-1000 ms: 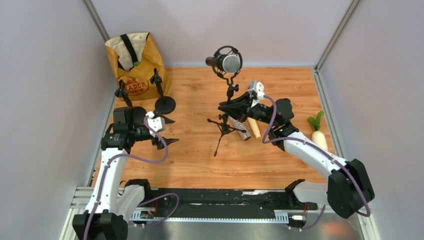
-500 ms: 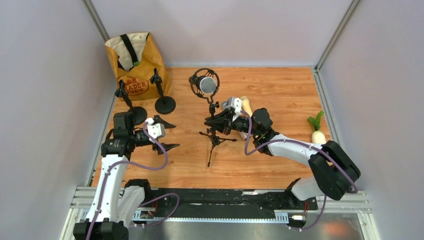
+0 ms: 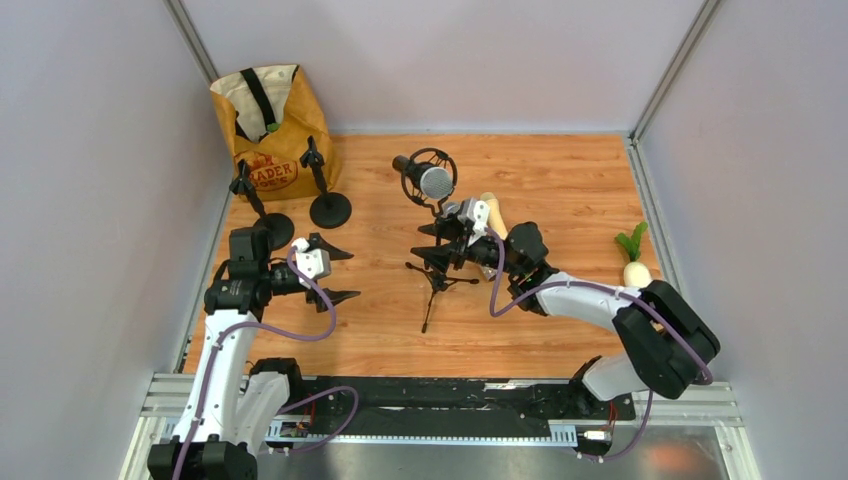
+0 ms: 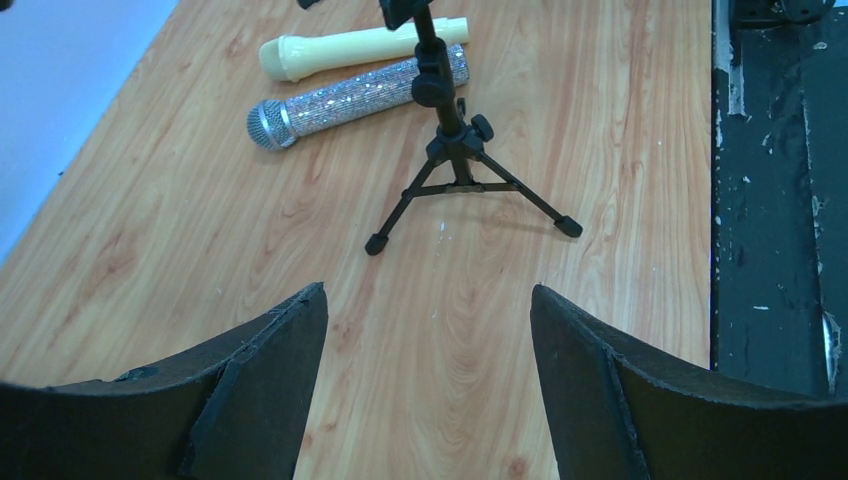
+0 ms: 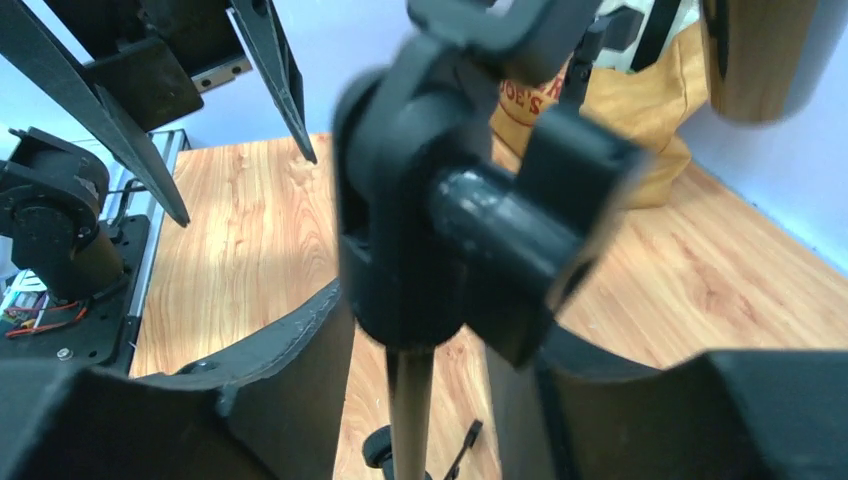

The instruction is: Remove the microphone from the stand

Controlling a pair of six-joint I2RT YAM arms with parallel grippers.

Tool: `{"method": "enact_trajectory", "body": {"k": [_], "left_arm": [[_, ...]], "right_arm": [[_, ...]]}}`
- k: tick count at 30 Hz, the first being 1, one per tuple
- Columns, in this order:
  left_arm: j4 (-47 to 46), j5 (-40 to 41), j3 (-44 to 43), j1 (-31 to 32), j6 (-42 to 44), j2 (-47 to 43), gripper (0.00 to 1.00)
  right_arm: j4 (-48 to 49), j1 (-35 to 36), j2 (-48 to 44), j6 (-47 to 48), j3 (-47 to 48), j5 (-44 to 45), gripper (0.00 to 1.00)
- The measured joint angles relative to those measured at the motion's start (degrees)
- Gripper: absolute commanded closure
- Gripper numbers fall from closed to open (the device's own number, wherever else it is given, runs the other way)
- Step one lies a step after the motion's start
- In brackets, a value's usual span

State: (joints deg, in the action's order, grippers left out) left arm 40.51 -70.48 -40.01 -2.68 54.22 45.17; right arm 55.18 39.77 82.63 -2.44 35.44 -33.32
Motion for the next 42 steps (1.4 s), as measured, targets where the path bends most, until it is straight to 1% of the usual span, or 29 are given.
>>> {"method": "enact_trajectory", "body": {"k": [1,4,7,9,14,20,23,26,32,38,42], "left_arm": [[0.0,-0.1,0.0,0.0,0.0,0.0,0.19],[0.0,-0.3,0.0,0.0,0.0,0.0,0.18],[0.0,-0.6,0.0,0.0,0.0,-0.1,0.18],[0.0,-0.9,0.0,0.0,0.1,-0.1,0.18],[0.0,-1.2,0.0,0.0,0.1,-0.1,0.18],[-0.2,-1.4,0.6,0.0,0.1,-0.1,0.18],[-0.2,-1.7,1.0,0.0,0.2,-0.2,0.18],[-0.5,-1.7,1.4,0.0,0.2,-0.2,0.18],[-0.8,-1.7,1.4,0.0,0.1,-0.2,0.18],[-1.9,-1.7,2.3,0.0,-0.2,-0.7,0.18],[-2.7,-1.7,2.9,0.0,-0.6,-0.7,0.18]], "right_arm": [[-0.1,-0.1,-0.4,0.0,0.0,0.0,0.34],[-0.8,-0.7,-2.5,0.2,0.0,-0.4,0.16],[-3.7,-1.3,-5.4,0.8,0.5,-0.9,0.04],[-7.0,-1.6,-7.4,1.8,1.2,-1.0,0.0],[-17.8,-1.7,-13.6,6.5,2.4,0.5,0.0],[-33.5,-1.7,-21.2,21.7,5.5,8.7,0.0],[-38.2,-1.7,-25.9,28.6,5.5,12.2,0.0],[-41.8,-1.7,-29.3,33.4,7.4,13.7,0.0],[-45.5,-1.7,-29.1,37.5,16.2,13.7,0.0],[-49.1,-1.7,-23.9,41.0,25.6,13.1,0.0],[-55.0,-1.7,-20.6,43.1,30.5,10.1,0.03]]}}
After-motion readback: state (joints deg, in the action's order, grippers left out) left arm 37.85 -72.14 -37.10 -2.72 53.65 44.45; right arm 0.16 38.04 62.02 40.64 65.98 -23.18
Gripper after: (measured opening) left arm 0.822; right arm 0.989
